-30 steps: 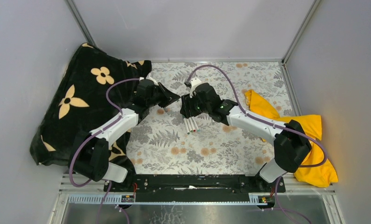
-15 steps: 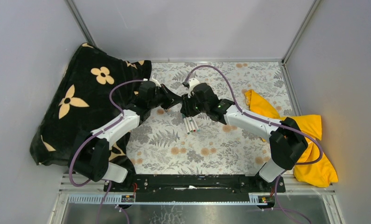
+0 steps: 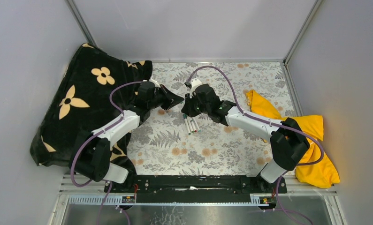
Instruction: Open the pen caps
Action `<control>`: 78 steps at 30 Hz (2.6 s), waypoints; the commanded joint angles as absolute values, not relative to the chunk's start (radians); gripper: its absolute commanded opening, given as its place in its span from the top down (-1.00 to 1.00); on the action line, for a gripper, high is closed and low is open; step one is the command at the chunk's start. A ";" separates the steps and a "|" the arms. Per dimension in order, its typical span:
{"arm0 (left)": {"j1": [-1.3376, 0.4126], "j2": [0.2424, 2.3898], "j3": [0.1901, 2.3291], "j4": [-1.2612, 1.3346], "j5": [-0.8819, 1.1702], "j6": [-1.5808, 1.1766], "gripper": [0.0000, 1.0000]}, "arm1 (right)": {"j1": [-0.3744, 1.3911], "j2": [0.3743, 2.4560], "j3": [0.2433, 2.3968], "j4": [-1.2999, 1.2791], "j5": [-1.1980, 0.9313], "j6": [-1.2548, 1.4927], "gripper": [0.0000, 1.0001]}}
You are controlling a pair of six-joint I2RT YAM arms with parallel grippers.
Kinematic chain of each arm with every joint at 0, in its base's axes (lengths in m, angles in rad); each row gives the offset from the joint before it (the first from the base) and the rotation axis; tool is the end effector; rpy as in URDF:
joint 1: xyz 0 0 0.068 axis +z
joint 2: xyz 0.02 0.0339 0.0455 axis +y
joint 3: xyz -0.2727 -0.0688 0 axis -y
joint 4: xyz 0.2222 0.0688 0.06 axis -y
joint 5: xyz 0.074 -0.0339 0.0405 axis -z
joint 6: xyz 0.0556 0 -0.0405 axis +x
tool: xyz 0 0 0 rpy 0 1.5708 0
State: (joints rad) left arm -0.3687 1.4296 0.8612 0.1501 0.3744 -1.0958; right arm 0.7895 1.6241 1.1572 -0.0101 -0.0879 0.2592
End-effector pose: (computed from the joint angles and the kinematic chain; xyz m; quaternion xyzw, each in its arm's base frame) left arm 0.2875 -0.1329 0.2634 -0.1982 0.8061 -0.4740 0.2938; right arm 0.2605 0.2696 0.2800 -0.2457 0.8175 0.2926 0.4309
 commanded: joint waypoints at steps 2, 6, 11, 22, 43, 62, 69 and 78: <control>-0.298 1.457 0.863 0.298 0.424 -1.209 1.00 | 0.793 1.585 1.098 0.062 -0.122 0.274 1.00; -0.253 1.464 0.881 0.302 0.436 -1.224 1.00 | 0.792 1.564 1.052 0.075 -0.125 0.281 1.00; -0.206 1.472 0.897 0.294 0.450 -1.225 1.00 | 0.791 1.546 1.018 0.081 -0.127 0.284 1.00; -0.170 1.476 0.926 0.226 0.412 -1.164 1.00 | 0.792 1.524 0.981 0.070 -0.141 0.283 1.00; -0.170 1.494 1.024 0.014 0.226 -0.926 1.00 | 0.792 1.493 0.939 0.010 -0.154 0.276 1.00; -0.172 1.517 1.056 -0.152 0.140 -0.803 1.00 | 0.790 1.446 0.935 -0.077 0.043 0.243 1.00; -0.208 1.549 0.975 -0.200 0.071 -0.802 0.93 | 0.749 1.575 0.971 -0.038 0.142 0.225 1.00; -0.264 1.648 0.913 -0.178 0.004 -0.846 0.80 | 0.667 1.701 1.004 0.035 0.162 0.216 1.00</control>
State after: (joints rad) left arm -0.2455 1.6169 0.9432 -0.1890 0.0662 -0.8288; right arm 0.7025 1.6642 0.9470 -0.0326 0.1242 0.2352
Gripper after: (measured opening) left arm 0.110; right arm 0.147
